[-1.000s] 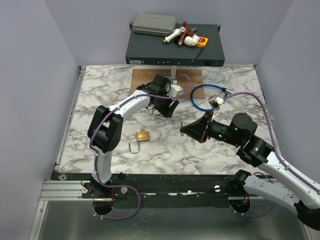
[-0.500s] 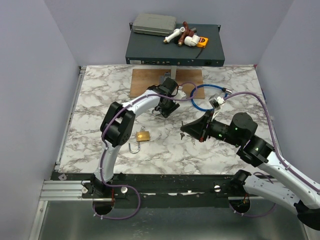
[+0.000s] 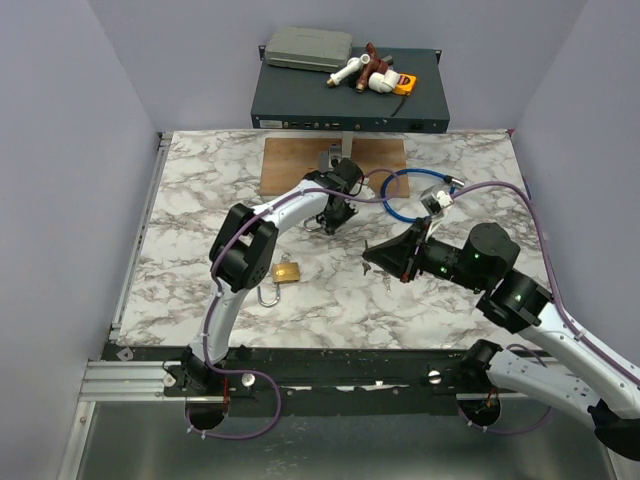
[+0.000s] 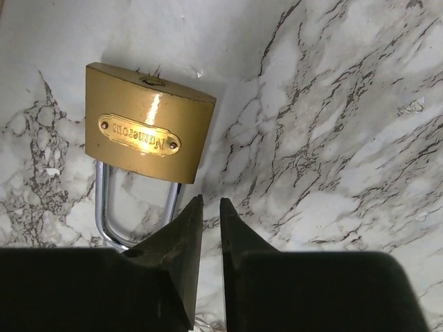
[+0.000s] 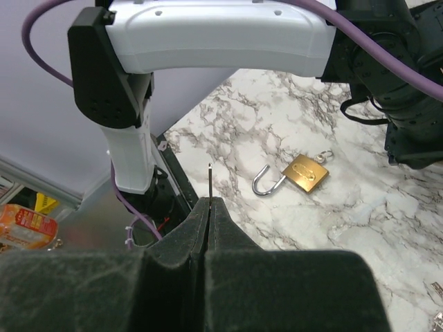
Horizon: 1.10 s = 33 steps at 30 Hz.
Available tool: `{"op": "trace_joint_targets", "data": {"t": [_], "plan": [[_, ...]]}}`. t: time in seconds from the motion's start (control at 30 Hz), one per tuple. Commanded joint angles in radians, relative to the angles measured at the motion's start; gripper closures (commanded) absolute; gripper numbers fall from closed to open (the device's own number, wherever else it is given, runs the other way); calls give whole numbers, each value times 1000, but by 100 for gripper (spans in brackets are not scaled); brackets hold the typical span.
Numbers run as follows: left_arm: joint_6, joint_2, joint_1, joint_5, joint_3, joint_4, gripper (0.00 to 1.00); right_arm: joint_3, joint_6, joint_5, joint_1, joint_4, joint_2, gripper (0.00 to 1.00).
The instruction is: Unlock with the key
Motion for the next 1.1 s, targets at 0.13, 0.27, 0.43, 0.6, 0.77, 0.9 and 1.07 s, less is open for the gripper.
{"op": "trace_joint_targets", "data": {"t": [0.13, 0.27, 0.43, 0.6, 0.77, 0.9, 1.07], "plan": [[-3, -14, -8, -39, -10, -46, 68, 43, -31, 11, -3, -35, -2, 99], [12, -134, -12, -87, -154, 69, 76, 35, -38, 17, -3, -35, -2, 99], [48, -187, -15, -147, -188, 122, 100, 25, -37, 8, -3, -19, 9, 99], [70, -150, -17, -168, -129, 110, 100, 11, -33, 7, -4, -8, 5, 99], [137, -74, -29, -277, -69, 121, 100, -4, -30, 14, -3, -2, -7, 99], [196, -15, -46, -353, -65, 143, 100, -3, -33, 14, -3, -1, -12, 99], [258, -5, -76, -402, -113, 194, 100, -4, -36, 17, -4, -3, -22, 99]]}}
